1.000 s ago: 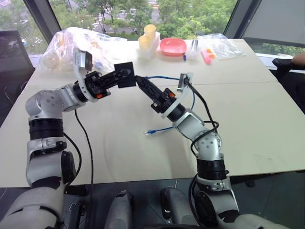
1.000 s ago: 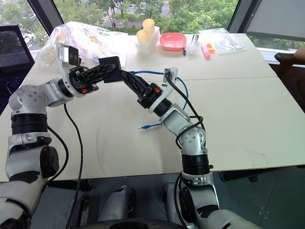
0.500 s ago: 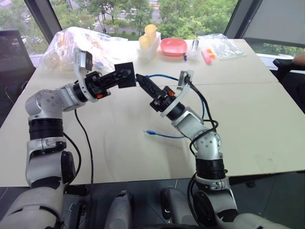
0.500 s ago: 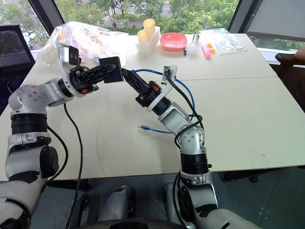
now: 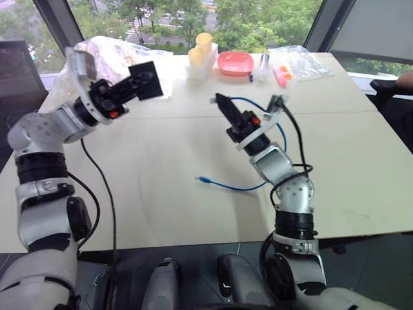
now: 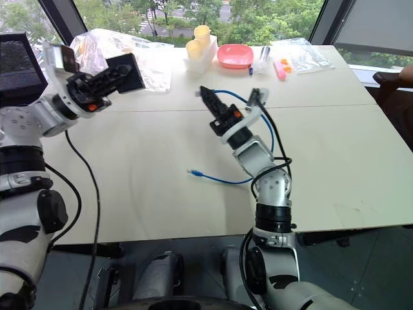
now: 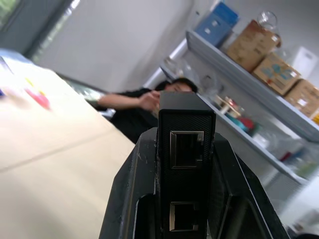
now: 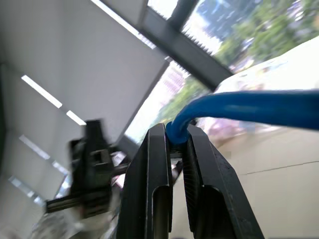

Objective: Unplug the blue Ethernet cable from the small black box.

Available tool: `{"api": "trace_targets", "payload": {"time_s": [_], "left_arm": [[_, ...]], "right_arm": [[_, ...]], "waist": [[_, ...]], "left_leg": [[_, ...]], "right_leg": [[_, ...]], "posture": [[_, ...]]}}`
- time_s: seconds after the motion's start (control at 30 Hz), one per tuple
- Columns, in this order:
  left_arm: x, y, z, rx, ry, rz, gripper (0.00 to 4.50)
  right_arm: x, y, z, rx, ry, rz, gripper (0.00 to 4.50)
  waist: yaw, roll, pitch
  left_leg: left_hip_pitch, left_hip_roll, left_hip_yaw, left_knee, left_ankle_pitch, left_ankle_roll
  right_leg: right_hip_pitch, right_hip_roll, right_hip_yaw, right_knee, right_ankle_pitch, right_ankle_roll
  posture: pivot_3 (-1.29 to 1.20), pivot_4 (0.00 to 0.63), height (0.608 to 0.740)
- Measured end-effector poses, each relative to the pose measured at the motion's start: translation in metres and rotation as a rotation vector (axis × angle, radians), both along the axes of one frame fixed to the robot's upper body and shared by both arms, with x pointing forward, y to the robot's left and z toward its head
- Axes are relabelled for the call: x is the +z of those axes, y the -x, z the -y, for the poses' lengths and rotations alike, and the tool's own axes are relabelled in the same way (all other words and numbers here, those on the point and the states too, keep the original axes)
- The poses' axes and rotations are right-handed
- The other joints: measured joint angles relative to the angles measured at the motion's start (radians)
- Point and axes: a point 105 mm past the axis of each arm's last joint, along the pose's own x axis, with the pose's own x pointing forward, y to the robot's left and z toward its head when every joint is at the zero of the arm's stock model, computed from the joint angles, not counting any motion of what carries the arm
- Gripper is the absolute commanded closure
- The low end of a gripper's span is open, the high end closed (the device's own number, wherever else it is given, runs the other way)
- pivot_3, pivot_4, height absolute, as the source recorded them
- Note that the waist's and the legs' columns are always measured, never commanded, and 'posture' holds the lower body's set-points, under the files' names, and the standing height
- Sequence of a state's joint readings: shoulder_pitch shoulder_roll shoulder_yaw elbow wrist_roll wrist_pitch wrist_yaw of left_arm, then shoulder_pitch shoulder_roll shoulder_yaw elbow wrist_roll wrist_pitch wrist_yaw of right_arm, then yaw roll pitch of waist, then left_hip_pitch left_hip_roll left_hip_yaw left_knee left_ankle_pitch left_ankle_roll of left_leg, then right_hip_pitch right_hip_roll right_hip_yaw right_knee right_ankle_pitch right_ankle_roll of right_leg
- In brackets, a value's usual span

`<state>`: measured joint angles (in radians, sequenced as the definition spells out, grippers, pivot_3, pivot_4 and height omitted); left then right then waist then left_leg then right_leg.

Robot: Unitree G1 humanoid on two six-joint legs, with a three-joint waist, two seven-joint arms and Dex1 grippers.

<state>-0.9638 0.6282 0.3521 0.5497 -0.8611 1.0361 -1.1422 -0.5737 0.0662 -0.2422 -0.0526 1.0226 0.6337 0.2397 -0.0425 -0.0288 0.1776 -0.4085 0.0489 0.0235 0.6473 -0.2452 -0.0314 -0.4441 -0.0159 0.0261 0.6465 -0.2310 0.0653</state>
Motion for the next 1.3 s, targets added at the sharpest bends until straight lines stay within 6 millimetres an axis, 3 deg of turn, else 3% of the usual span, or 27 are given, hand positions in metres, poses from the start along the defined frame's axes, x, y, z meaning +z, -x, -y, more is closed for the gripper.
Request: {"api": "trace_targets", "payload": {"time_s": [0.17, 0.27, 0.37, 0.5, 0.67, 0.83, 1.0, 1.03, 1.13, 1.3], "left_arm": [[-0.005, -0.002, 0.006, -0.007, -0.036, 0.000, 3.98], [-0.029, -0.007, 0.020, 0.040, -0.232, 0.039, 3.98], [-0.058, -0.014, 0.037, 0.058, -0.335, 0.046, 3.98], [-0.069, -0.023, 0.049, 0.103, -0.376, 0.090, 3.98], [-0.091, -0.037, 0.056, 0.203, -0.483, 0.123, 3.98], [-0.121, -0.046, 0.057, 0.291, -0.564, 0.127, 3.98], [-0.144, -0.043, 0.066, 0.313, -0.596, 0.127, 3.98], [-0.151, -0.041, 0.069, 0.309, -0.600, 0.115, 3.48], [-0.164, -0.039, 0.075, 0.315, -0.621, 0.121, 3.48], [-0.162, -0.042, 0.072, 0.371, -0.629, 0.209, 3.48]], "right_arm": [[-0.004, -0.001, 0.000, -0.003, 0.069, -0.002, 4.49], [-0.046, -0.017, 0.004, -0.076, 0.365, -0.102, 4.49], [-0.095, -0.028, 0.014, -0.126, 0.532, -0.274, 4.49], [-0.120, -0.036, 0.034, -0.200, 0.662, -0.393, 2.81], [-0.112, -0.034, 0.044, -0.201, 0.740, -0.401, 0.27], [-0.109, 0.001, 0.049, -0.055, 0.758, -0.470, 0.27], [-0.107, 0.040, 0.049, 0.069, 0.837, -0.418, 0.27], [-0.105, 0.042, 0.048, 0.075, 0.831, -0.407, 0.23], [-0.098, 0.042, 0.049, 0.069, 0.772, -0.394, 0.23], [-0.092, 0.038, 0.051, 0.044, 0.755, -0.361, 0.23]], "waist": [[-0.001, 0.000, 0.000], [-0.001, 0.000, 0.000], [0.002, 0.000, 0.000], [0.000, 0.000, 0.000], [0.003, 0.000, 0.000], [0.013, 0.000, 0.000], [0.020, 0.000, 0.000], [0.021, 0.000, 0.000], [0.023, 0.000, 0.000], [0.024, 0.000, 0.000]], "left_leg": [[0.000, 0.000, 0.000, 0.000, 0.000, 0.000], [0.001, 0.000, 0.001, 0.000, 0.000, 0.000], [0.000, -0.001, 0.001, 0.000, 0.000, 0.000], [-0.001, -0.001, 0.002, 0.000, 0.000, 0.000], [0.000, -0.001, 0.001, 0.000, 0.000, 0.000], [-0.001, 0.000, 0.001, 0.000, 0.000, 0.001], [-0.001, 0.000, 0.002, 0.000, -0.002, 0.003], [-0.001, 0.000, 0.002, 0.001, -0.002, 0.003], [0.000, 0.000, 0.001, 0.002, -0.002, 0.003], [-0.001, 0.000, 0.002, 0.002, -0.002, 0.003]], "right_leg": [[0.000, 0.000, 0.000, 0.000, 0.000, 0.000], [0.001, -0.001, 0.000, 0.000, 0.000, -0.001], [0.000, -0.001, 0.001, 0.000, -0.001, -0.002], [-0.001, -0.001, 0.002, 0.000, 0.000, 0.000], [0.000, 0.000, 0.002, 0.000, 0.000, 0.000], [0.000, -0.001, 0.001, -0.001, 0.000, 0.000], [0.000, 0.000, 0.002, -0.002, 0.000, 0.000], [0.000, 0.000, 0.002, -0.002, 0.000, 0.000], [0.000, 0.001, 0.002, -0.001, 0.000, 0.000], [0.000, 0.001, 0.002, -0.002, 0.000, 0.000]], "posture": [[0.00, 0.150, 0.740], [0.00, 0.150, 0.740], [0.00, 0.150, 0.740], [0.00, 0.150, 0.740], [0.00, 0.150, 0.740], [0.00, 0.150, 0.740], [0.00, 0.150, 0.740], [0.00, 0.150, 0.740], [0.00, 0.150, 0.740], [0.00, 0.150, 0.740]]}}
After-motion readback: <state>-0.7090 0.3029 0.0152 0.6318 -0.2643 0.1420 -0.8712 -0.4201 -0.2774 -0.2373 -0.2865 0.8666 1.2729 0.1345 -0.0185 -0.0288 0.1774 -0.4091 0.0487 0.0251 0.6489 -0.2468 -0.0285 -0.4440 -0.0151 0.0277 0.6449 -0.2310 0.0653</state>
